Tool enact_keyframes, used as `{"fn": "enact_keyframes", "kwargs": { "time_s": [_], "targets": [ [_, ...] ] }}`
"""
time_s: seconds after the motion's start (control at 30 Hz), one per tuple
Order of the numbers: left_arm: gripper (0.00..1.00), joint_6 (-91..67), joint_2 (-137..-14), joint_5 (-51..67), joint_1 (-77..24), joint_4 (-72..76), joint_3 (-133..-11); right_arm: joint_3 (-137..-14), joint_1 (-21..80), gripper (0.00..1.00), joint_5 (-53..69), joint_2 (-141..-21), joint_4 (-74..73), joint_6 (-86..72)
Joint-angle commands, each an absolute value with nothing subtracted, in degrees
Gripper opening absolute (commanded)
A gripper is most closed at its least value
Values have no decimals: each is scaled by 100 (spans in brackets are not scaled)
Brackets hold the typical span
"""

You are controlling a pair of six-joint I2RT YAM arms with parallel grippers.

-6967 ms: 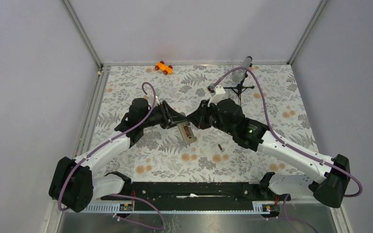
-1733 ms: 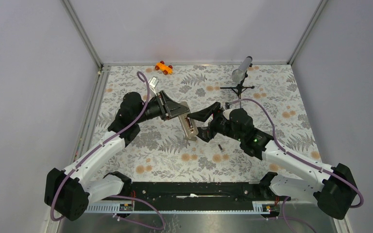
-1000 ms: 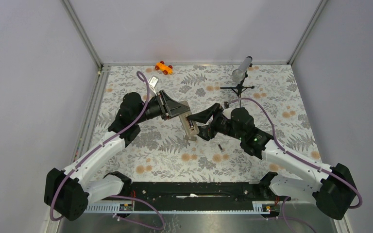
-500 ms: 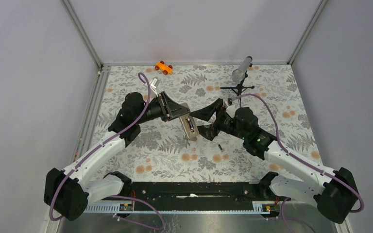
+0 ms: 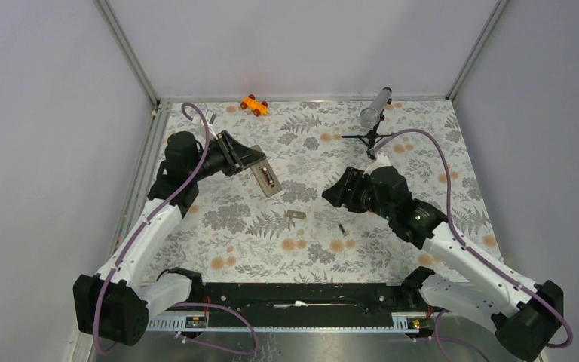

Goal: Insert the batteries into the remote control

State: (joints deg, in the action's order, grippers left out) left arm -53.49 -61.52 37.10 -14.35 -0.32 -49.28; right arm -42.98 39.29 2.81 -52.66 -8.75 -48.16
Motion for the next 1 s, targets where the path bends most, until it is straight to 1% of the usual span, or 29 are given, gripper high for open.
{"fn": "enact_keyframes", "kwargs": {
  "time_s": [0.0,0.13,0.27,0.47,0.63,0.8,0.9,0.93,0.97],
  "targets": [
    [0,-4777,-5934,3897,-1345,-431,-5278,-4338,3899,66,-736,-5501,-2445,-2594],
    [0,-4833,-5933,3861,-1319,-327,-5198,-4308,3899,69,-849,-5829,-2720,-2681],
    [0,-5046,-5922,4052,-1293,117,-5001,-4266,3899,74,-891,-6296,-2747,-2755],
    [0,-5081,-5921,4584,-1266,740,-4848,-4525,3907,69,-745,-7216,-2801,-2586],
    [0,-4686,-5876,4813,-1264,664,-5091,-4603,3909,74,-826,-7566,-2803,-2571],
    [0,-4597,-5872,4850,-1256,635,-5142,-4646,3999,73,-704,-8026,-2660,-2447],
    [0,-4597,-5880,4830,-1257,646,-5138,-4664,4047,67,-728,-8188,-2544,-2445],
    [0,-4601,-5888,4832,-1257,645,-5143,-4675,4053,62,-722,-8247,-2503,-2435],
    [0,-4605,-5889,4832,-1257,649,-5142,-4697,4057,55,-738,-8312,-2479,-2441]
  ]
}}
